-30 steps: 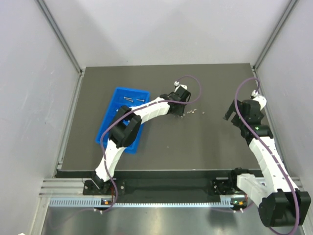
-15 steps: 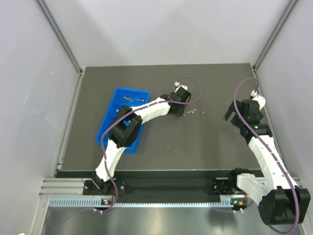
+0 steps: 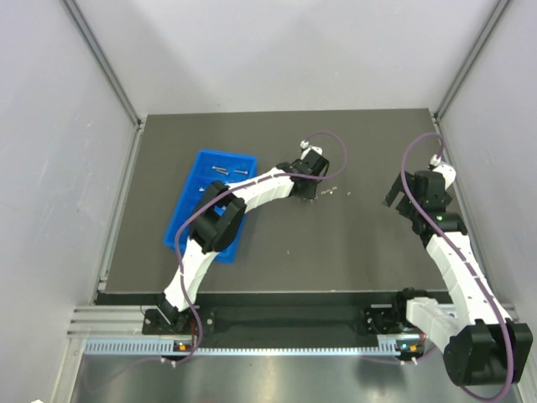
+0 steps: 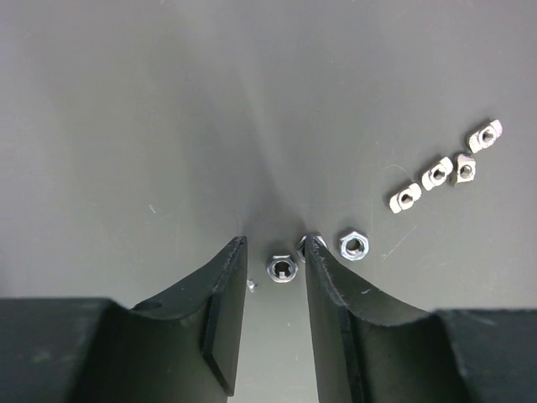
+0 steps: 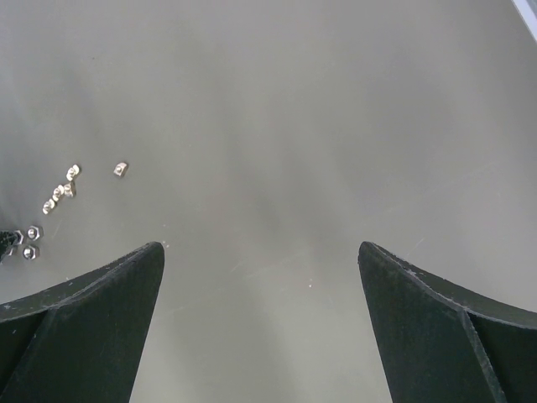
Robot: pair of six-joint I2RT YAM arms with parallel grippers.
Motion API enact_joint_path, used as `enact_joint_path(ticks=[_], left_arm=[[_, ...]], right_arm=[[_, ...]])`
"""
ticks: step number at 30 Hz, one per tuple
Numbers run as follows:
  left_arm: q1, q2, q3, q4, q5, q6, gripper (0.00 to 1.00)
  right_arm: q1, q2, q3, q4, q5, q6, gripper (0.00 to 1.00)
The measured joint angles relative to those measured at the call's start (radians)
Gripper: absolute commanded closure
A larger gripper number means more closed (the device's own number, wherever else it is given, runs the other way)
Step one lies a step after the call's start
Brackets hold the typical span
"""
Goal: Sort the screws and nuts into containers
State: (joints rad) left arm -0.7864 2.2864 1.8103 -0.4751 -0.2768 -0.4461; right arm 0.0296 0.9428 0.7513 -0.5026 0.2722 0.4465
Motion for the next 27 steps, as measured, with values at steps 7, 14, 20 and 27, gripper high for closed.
enact_joint_path(ticks=[7, 14, 20, 27], left_arm=[[0.000, -0.031, -0.056, 0.027, -0.008, -0.008, 0.54], [0.002, -0.044, -0.077, 0.035, -0.001, -0.015, 0.51], [0.005, -0.066, -0.107, 0.034, -0.010, -0.026, 0.50], [0.018, -0.089, -0.137, 0.034, -0.011, -0.035, 0.52]], right_arm=[[0.000, 0.000, 0.000, 0.000, -0.001, 0.000, 0.00], [0.000, -0.001, 0.000, 0.000, -0.001, 0.001, 0.00], [0.000, -0.006, 0.000, 0.000, -0.001, 0.000, 0.00], [0.000, -0.006, 0.000, 0.000, -0.001, 0.000, 0.00]])
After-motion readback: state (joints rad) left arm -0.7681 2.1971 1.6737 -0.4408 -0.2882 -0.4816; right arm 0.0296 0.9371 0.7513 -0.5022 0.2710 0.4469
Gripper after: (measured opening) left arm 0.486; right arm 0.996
